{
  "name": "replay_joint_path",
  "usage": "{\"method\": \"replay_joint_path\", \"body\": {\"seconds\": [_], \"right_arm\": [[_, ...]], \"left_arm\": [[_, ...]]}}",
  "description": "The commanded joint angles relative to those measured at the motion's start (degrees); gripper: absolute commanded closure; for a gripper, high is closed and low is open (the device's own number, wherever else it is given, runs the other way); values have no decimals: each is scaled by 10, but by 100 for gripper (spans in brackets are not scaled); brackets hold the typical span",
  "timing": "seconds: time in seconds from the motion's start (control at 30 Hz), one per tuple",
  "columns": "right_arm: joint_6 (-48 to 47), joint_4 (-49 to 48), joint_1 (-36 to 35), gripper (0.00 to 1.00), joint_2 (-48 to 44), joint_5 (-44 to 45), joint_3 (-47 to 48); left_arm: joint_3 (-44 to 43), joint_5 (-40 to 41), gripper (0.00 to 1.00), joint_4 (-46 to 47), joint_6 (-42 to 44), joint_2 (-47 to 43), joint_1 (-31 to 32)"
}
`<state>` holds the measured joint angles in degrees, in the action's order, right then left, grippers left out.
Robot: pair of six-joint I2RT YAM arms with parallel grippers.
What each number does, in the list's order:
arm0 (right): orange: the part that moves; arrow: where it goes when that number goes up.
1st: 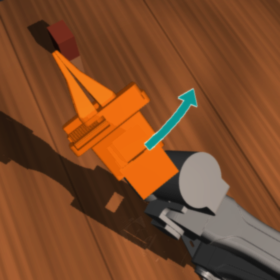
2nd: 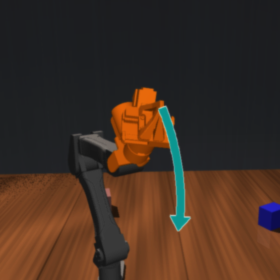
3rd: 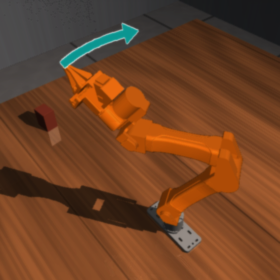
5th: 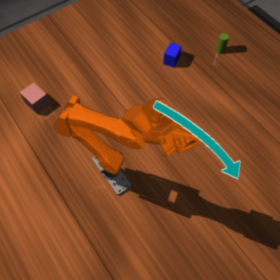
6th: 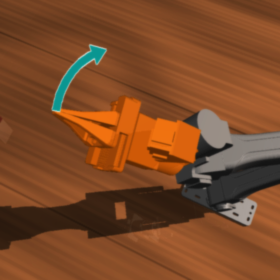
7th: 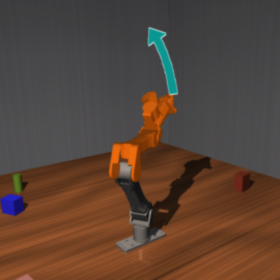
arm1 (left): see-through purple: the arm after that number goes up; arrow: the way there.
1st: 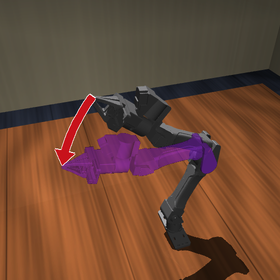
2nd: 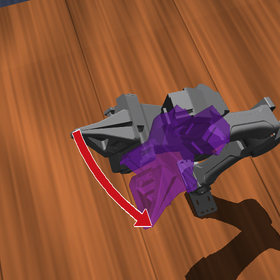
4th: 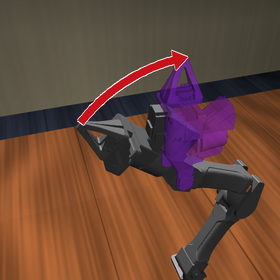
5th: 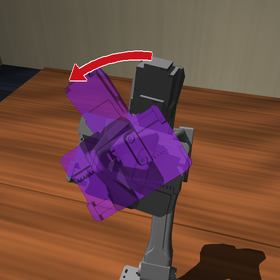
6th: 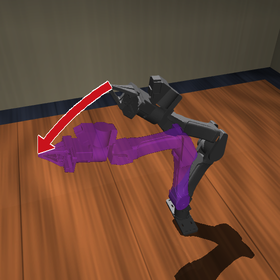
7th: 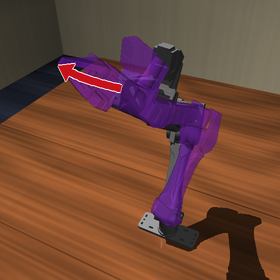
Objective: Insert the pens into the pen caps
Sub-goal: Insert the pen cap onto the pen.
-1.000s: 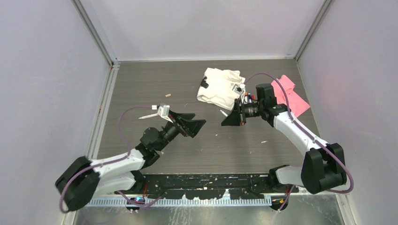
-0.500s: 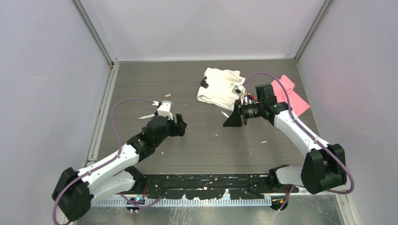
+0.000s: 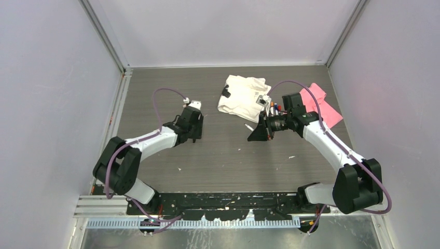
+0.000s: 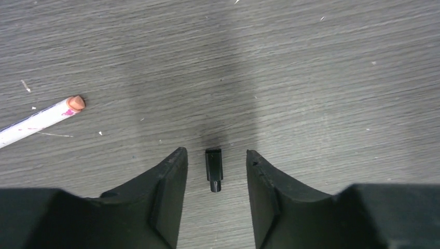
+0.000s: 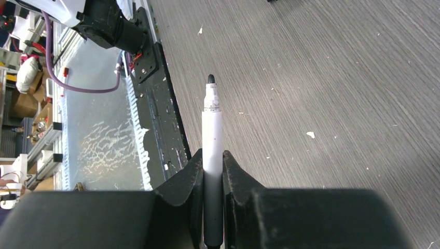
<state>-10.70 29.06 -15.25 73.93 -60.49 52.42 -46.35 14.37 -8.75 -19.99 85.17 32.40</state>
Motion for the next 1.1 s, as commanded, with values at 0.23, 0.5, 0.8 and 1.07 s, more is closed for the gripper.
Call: {"method": "replay_joint_path", "body": {"seconds": [0.23, 0.5, 0.8, 1.07], "right_arm": [[-11, 7, 1, 99, 4, -1, 29], [-8, 4, 1, 99, 5, 1, 29], [-4, 0, 1, 99, 6, 2, 27], [-2, 0, 1, 99, 4, 2, 28]], "left_arm": [[-56, -18, 57, -52, 35, 61, -10], [-68, -21, 58, -74, 38, 79, -10], [-80, -24, 69, -90, 41, 95, -10], [-92, -26, 73, -111, 46, 112, -11]]}}
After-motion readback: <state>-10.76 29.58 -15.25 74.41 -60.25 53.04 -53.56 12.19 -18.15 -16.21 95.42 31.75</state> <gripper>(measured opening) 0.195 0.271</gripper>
